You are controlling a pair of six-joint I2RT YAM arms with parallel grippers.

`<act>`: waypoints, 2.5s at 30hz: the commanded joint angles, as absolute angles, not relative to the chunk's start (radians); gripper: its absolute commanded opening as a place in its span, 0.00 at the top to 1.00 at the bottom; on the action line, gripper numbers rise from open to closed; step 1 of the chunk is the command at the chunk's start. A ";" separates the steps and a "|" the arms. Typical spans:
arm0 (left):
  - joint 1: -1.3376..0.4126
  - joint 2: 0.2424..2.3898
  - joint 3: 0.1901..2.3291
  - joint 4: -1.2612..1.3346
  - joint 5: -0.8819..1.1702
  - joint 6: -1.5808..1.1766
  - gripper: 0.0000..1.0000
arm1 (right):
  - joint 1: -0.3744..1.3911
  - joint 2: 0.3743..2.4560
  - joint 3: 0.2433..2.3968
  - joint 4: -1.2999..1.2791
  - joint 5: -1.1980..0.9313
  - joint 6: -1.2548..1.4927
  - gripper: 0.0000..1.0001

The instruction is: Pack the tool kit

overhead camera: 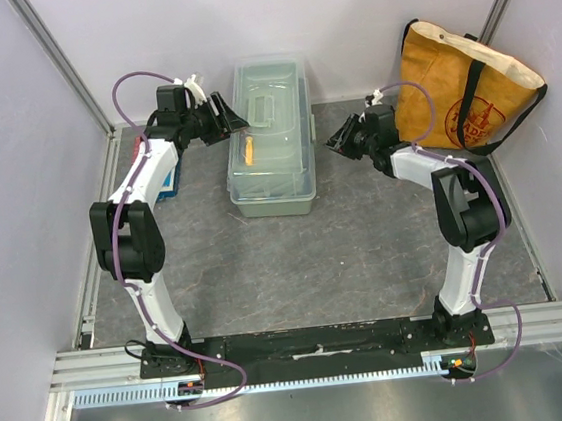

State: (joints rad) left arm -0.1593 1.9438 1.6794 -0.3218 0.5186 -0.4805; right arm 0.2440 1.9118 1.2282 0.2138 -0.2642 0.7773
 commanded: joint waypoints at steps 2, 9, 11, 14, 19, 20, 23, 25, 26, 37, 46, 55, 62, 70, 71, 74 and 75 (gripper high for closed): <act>-0.235 2.013 1.592 -0.506 0.518 -0.423 0.33 | 0.232 1.902 1.319 0.152 -0.206 0.709 0.69; -0.235 1.985 1.568 -0.476 0.551 -0.437 0.33 | 0.236 2.052 1.446 0.149 -0.256 0.678 0.74; -0.235 1.983 1.563 -0.471 0.561 -0.442 0.33 | 0.245 2.089 1.494 0.137 -0.271 0.666 0.76; -0.236 1.980 1.552 -0.460 0.589 -0.446 0.33 | 0.259 2.118 1.528 0.165 -0.311 0.653 0.77; -0.236 1.982 1.525 -0.423 0.636 -0.451 0.34 | 0.291 2.109 1.480 0.369 -0.406 0.702 0.78; -0.238 1.980 1.519 -0.414 0.646 -0.453 0.34 | 0.294 2.106 1.470 0.412 -0.428 0.718 0.78; -0.242 1.974 1.493 -0.382 0.682 -0.459 0.34 | 0.313 2.088 1.454 0.479 -0.437 0.730 0.79; -0.244 1.967 1.473 -0.358 0.712 -0.460 0.34 | 0.316 2.080 1.454 0.459 -0.414 0.726 0.79; -0.245 1.960 1.467 -0.351 0.710 -0.463 0.34 | 0.318 2.076 1.454 0.434 -0.394 0.723 0.80; -0.216 1.706 1.372 -0.411 0.338 -0.454 0.23 | 0.256 1.887 1.261 -0.127 0.371 0.531 0.87; -0.210 1.340 1.223 -0.472 0.183 -0.425 0.08 | 0.242 1.481 1.028 -0.215 0.390 0.494 0.19; -0.209 0.939 1.022 -0.618 0.204 -0.371 0.08 | 0.241 1.117 1.019 -0.420 0.229 0.462 0.02; -0.209 0.701 0.959 -0.764 0.209 -0.359 0.08 | 0.241 0.907 1.048 -0.580 0.152 0.442 0.02; -0.209 0.508 1.052 -0.959 0.189 -0.334 0.08 | 0.242 0.727 1.111 -0.776 0.175 0.394 0.02; -0.210 0.493 1.064 -0.972 0.187 -0.334 0.07 | 0.242 0.709 1.117 -0.793 0.179 0.394 0.02; -0.209 0.462 1.092 -1.012 0.186 -0.333 0.07 | 0.242 0.666 1.130 -0.834 0.190 0.393 0.02; -0.209 0.453 1.101 -1.020 0.184 -0.330 0.07 | 0.241 0.657 1.131 -0.841 0.198 0.391 0.02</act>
State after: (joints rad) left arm -0.2054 0.4793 1.0500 -0.9443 0.2012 -0.3756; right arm 0.2401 0.6918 1.0840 -0.7593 0.1761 0.4191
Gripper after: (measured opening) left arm 0.927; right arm 0.980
